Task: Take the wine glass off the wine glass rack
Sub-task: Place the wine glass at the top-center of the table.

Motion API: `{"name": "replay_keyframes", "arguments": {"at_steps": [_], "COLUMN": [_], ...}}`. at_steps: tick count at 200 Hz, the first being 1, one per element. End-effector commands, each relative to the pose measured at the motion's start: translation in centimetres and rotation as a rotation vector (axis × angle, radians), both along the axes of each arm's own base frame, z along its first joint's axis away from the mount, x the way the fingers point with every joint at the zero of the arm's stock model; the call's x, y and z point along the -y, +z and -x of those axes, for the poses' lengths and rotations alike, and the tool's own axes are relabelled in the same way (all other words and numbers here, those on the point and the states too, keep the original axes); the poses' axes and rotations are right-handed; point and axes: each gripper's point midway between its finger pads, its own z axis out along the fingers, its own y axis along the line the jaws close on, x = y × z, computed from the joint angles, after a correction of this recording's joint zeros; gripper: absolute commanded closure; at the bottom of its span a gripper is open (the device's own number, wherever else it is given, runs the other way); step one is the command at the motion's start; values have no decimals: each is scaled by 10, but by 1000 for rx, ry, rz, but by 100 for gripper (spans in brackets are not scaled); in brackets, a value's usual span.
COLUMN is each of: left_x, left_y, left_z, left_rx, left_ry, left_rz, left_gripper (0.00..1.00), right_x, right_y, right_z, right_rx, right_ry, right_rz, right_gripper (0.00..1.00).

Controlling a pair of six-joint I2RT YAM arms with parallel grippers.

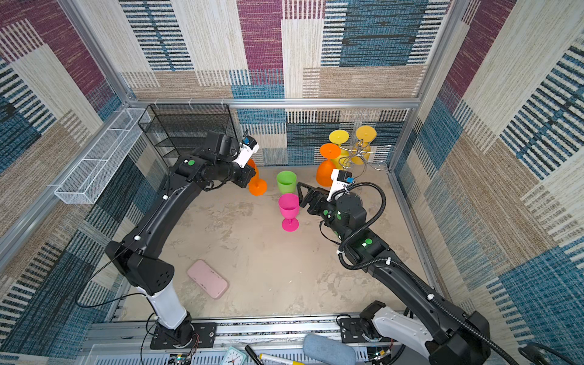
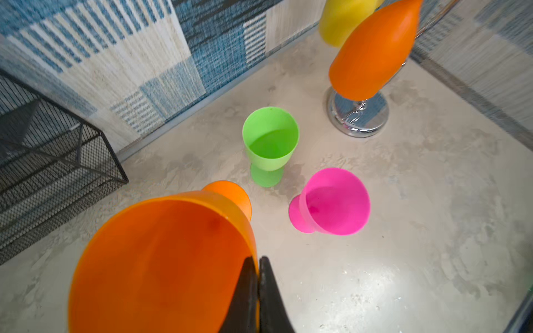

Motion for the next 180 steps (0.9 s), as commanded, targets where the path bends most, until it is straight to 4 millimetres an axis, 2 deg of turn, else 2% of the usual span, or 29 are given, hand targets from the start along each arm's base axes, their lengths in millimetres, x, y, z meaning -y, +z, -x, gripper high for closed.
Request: {"name": "replay_keyframes", "arguments": {"at_steps": [1, 34, 79, 111, 180], "left_x": [-11, -4, 17, 26, 37], "left_y": [-22, -53, -78, -92, -117], "left_z": [-10, -26, -44, -52, -61], "left_rx": [-49, -97, -113, -130, -163], "left_ry": [90, 111, 104, 108, 115], "left_rz": [-57, -90, -126, -131, -136], "left_gripper": [100, 100, 100, 100, 100], "right_x": [2, 5, 11, 15, 10], "right_y": [-2, -3, -5, -1, 2], "right_z": [1, 4, 9, 12, 12], "right_rx": [9, 18, 28, 47, 75], "right_ry": [-7, -11, -21, -29, -2], "right_rz": [21, 37, 55, 77, 93], "right_gripper": [9, 9, 9, 9, 10]}}
